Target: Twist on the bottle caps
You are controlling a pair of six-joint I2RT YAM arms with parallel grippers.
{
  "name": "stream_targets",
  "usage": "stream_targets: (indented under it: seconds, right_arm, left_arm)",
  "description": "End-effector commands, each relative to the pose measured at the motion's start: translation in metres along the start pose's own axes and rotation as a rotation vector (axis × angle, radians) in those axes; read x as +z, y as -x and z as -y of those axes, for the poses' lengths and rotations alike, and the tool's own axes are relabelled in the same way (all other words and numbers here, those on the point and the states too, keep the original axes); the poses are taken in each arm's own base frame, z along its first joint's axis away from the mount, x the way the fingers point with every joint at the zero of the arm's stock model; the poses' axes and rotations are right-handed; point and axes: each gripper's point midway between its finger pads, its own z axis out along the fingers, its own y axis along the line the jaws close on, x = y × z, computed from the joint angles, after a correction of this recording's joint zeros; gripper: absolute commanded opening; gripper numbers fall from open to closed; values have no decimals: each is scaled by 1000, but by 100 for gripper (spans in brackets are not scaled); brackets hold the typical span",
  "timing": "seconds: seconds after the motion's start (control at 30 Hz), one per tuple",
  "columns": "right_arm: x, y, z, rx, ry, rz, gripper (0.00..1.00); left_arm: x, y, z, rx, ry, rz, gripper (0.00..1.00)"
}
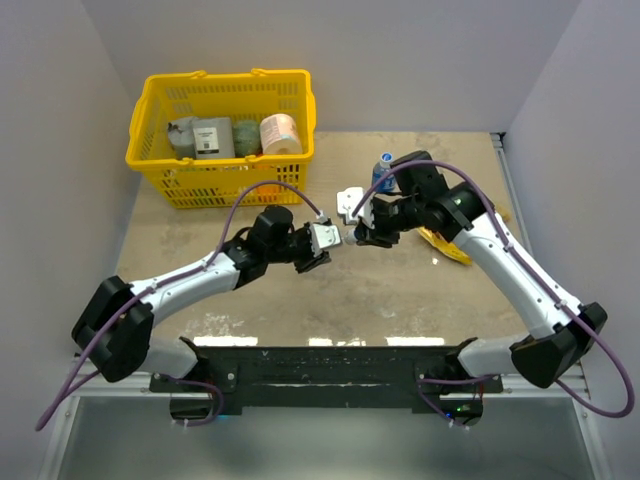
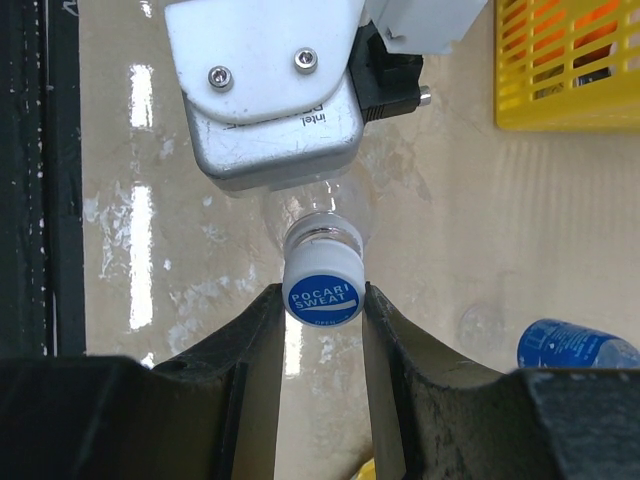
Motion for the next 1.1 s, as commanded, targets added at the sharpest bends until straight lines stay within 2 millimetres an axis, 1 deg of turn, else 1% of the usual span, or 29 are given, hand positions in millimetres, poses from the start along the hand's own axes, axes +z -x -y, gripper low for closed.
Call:
stream_targets:
  seconds: [0.0,0.17,0.27,0.37,0.4,0.43,0.5,0.57,0.6,0.67,0.7,0.73,0.8,0.83,0.97,1.0,1.07]
  right_arm:
    - [3,-6,3,12,-24,-17,35]
    - [9,-16,6,15,-29,-54,37]
    - [14,-19,7,18,-20,-59,39]
    - [20,-27,0,48,28,-92,38]
    - [22,-27,5,64,4,-90,37]
    - [25,-27,3,134,0,-87,38]
    - [29,-27,-3,188,28,-81,37]
    - [34,-29,0,230,25,-90,37]
    - [36,-29,2,258,19,-97,36]
    - [34,-27,12,260,-10,-108,35]
    - [36,-26,17,266,-24,-110,35]
    - [34,-24,23,259,-50,-115,35]
    - [35,-23,28,289,-59,-125,35]
    - [33,-19,32,297,-71,-119,35]
    - [35,-17,30,416,-82,-124,35]
    - [36,-15,27,476,-80,-122,36]
    - [41,-13,20,553,-52,-110,38]
  left_arm:
    - [-8,41,-2,64,-1,133,0]
    - [-8,39,2,82,-18,130,0]
    - [-8,35,5,147,-28,120,0]
    - [-10,37,-5,197,27,107,0]
    - [-12,37,-15,204,81,92,0]
    - [-13,39,-21,215,111,91,0]
    - [-18,42,-34,235,176,78,0]
    - [-20,48,-41,274,219,74,0]
    - [-19,42,-44,281,235,35,0]
    - [-16,41,-45,299,235,4,0]
    - [-14,35,-47,289,241,-27,0]
    - [-13,32,-48,286,242,-41,0]
    - [-11,24,-50,285,256,-78,0]
    - [-11,24,-50,292,267,-84,0]
    - [-13,25,-63,308,342,-105,0]
    - [-16,27,-69,313,382,-111,0]
    - [-17,32,-72,331,405,-103,0]
